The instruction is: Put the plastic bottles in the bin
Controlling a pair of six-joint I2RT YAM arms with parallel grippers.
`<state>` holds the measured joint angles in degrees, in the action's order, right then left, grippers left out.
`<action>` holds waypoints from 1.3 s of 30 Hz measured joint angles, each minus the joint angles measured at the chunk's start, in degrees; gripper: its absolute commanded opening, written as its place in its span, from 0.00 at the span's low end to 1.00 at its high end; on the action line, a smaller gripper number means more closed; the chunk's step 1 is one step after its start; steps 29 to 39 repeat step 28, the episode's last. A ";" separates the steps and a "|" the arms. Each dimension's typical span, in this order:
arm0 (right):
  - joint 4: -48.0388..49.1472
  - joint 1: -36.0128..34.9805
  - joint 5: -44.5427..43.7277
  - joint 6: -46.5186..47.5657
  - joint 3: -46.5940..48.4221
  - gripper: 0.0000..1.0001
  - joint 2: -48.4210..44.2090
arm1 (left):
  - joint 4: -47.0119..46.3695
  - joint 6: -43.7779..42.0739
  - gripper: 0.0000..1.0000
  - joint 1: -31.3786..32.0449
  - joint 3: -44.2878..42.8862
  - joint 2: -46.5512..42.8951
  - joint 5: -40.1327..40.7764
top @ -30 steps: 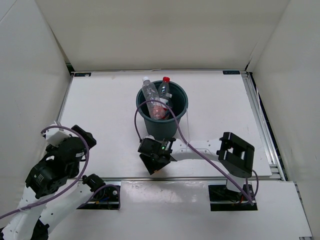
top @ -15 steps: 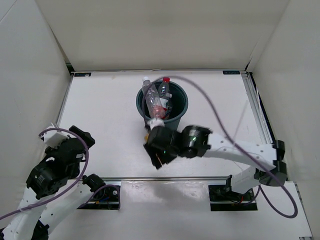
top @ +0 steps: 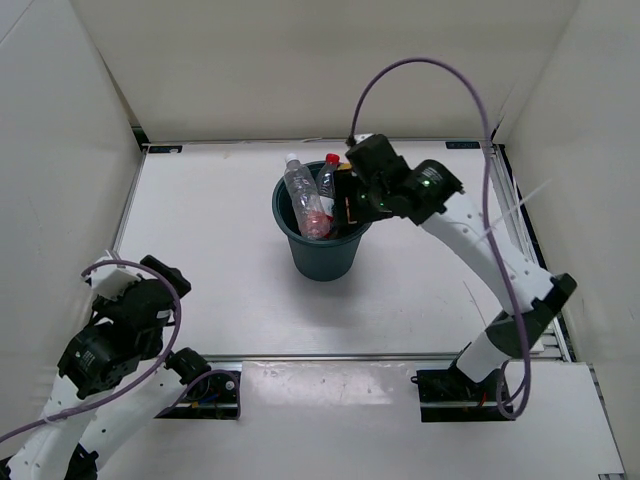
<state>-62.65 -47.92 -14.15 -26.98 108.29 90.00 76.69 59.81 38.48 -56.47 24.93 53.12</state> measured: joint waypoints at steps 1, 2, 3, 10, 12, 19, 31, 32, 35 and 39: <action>0.17 0.13 0.76 0.72 -0.46 0.72 1.14 | -0.04 -0.02 1.00 0.00 0.02 0.09 0.00; 0.11 0.33 1.18 1.36 -0.52 0.78 2.29 | -0.22 -0.17 1.00 0.00 0.02 0.11 -0.02; 0.13 0.33 1.29 1.73 -0.52 0.82 3.17 | -0.39 -0.28 1.00 0.00 0.02 0.11 -0.02; -0.09 3.76 2.05 1.75 -0.55 1.00 1.73 | -0.92 -0.68 1.00 0.00 0.02 0.09 -0.44; -0.70 6.14 2.75 1.31 0.28 1.00 0.33 | -1.25 -0.68 1.00 0.00 0.31 -0.02 -0.50; -4.26 18.73 9.42 -1.44 3.50 1.00 -4.39 | -2.78 -3.02 1.00 0.00 0.63 -0.52 -1.16; -4.98 29.99 16.52 -2.10 -6.64 1.00 -15.28 | -5.88 -10.86 1.00 0.00 -1.14 1.49 -1.53; -4.98 29.99 16.52 -2.10 -6.64 1.00 -15.28 | -5.88 -10.86 1.00 0.00 -1.14 1.49 -1.53; -4.98 29.99 16.52 -2.10 -6.64 1.00 -15.28 | -5.88 -10.86 1.00 0.00 -1.14 1.49 -1.53; -4.98 29.99 16.52 -2.10 -6.64 1.00 -15.28 | -5.88 -10.86 1.00 0.00 -1.14 1.49 -1.53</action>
